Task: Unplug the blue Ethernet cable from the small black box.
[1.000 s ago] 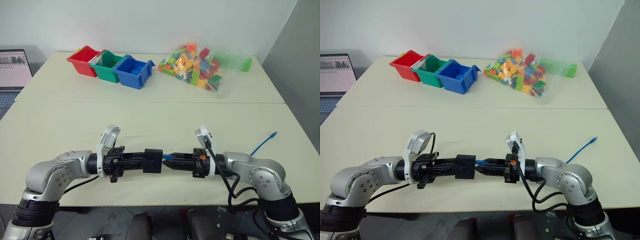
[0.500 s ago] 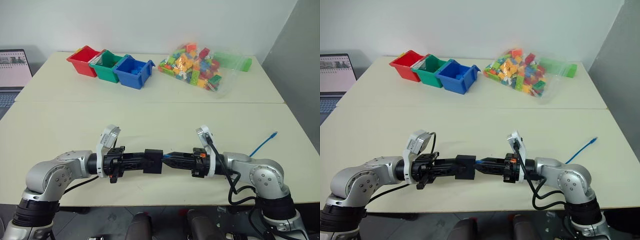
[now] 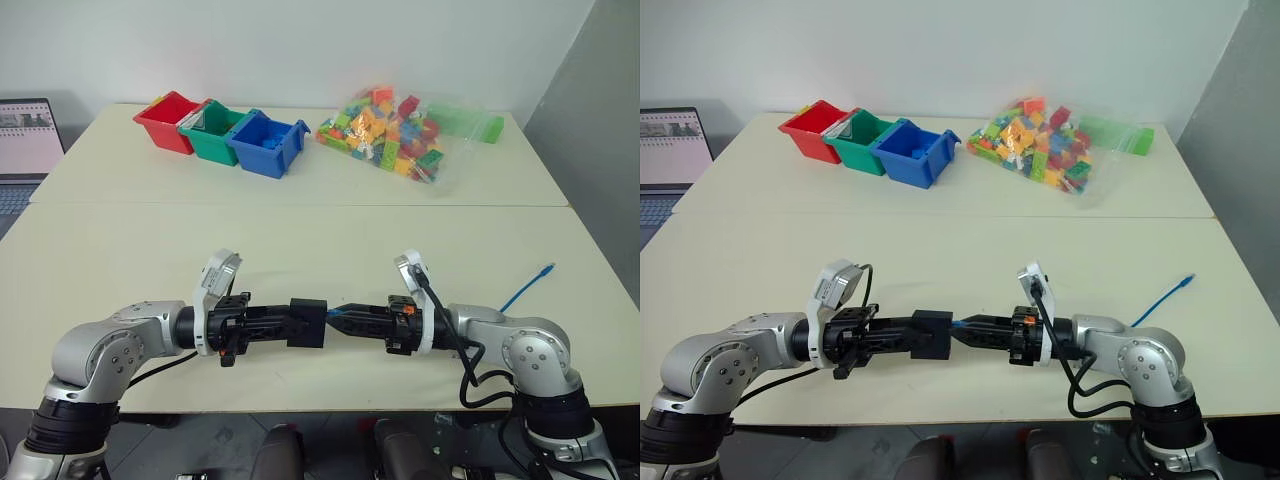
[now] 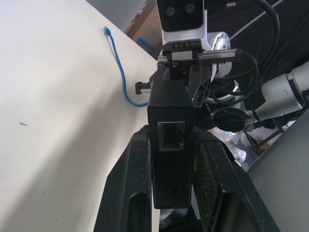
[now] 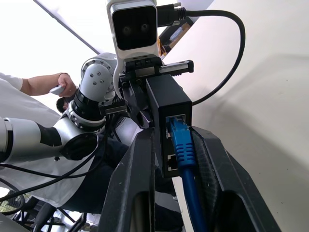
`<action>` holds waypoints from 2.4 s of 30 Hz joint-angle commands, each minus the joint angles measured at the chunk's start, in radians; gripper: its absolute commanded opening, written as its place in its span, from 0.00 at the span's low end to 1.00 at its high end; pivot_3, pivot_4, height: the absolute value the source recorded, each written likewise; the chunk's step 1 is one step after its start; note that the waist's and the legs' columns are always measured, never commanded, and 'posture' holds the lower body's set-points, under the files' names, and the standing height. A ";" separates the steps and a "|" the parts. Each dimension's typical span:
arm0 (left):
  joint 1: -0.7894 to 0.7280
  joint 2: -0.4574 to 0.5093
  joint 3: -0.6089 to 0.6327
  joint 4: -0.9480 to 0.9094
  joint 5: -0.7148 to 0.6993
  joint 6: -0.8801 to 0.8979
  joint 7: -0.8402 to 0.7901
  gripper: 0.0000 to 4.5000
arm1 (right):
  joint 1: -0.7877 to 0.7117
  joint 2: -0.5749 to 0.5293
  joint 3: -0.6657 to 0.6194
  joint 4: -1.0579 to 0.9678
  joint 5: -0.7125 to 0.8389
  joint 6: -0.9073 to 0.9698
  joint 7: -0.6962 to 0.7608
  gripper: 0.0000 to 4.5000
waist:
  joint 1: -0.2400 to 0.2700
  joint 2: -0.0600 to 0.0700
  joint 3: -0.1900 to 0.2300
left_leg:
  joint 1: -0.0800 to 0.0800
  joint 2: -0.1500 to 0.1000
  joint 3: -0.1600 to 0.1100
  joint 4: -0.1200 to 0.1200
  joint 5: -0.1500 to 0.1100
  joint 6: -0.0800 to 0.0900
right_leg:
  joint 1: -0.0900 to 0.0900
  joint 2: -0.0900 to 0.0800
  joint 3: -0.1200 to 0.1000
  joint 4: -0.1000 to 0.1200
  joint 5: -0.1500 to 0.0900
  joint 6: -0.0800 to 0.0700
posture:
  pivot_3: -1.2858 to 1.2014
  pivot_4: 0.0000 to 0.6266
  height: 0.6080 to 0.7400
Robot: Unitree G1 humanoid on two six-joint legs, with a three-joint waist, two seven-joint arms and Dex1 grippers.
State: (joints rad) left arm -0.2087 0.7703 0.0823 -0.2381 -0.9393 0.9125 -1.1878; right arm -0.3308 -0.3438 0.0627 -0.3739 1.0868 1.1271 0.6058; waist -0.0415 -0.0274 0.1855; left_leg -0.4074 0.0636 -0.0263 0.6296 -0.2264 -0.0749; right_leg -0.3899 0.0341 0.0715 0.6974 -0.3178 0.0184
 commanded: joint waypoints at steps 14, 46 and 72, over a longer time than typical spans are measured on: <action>-0.003 -0.001 0.011 -0.017 -0.006 0.000 0.008 0.17 | -0.015 -0.011 -0.005 -0.024 0.035 0.002 0.023 0.02 | 0.000 0.000 0.000 | 0.000 0.000 0.000 0.000 0.000 0.000 | 0.000 0.000 0.000 0.000 0.000 0.000 | 0.52 0.24 1.00; -0.023 -0.109 0.118 0.096 0.200 -0.213 0.298 0.17 | -0.252 -0.027 0.089 0.658 -0.914 -0.871 -0.247 0.31 | 0.004 0.000 0.000 | -0.002 0.000 0.001 0.000 0.000 0.000 | -0.001 -0.001 0.001 0.000 0.003 -0.005 | 0.52 0.24 1.00; -0.342 -0.281 0.151 1.021 0.738 -1.135 0.741 0.45 | -0.191 -0.147 0.145 0.027 -0.727 -0.537 0.142 0.86 | 0.010 -0.001 -0.001 | -0.002 -0.001 0.000 0.002 0.000 0.000 | 0.000 -0.002 -0.002 0.001 0.004 -0.004 | 0.52 0.24 1.00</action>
State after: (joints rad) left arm -0.5543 0.4841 0.2079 0.7932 -0.1846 -0.2050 -0.4334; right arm -0.5219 -0.4838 0.2176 -0.3004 0.3552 0.5871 0.7412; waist -0.0315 -0.0287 0.1843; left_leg -0.4095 0.0625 -0.0263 0.6316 -0.2262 -0.0752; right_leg -0.3903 0.0326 0.0696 0.6984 -0.3138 0.0139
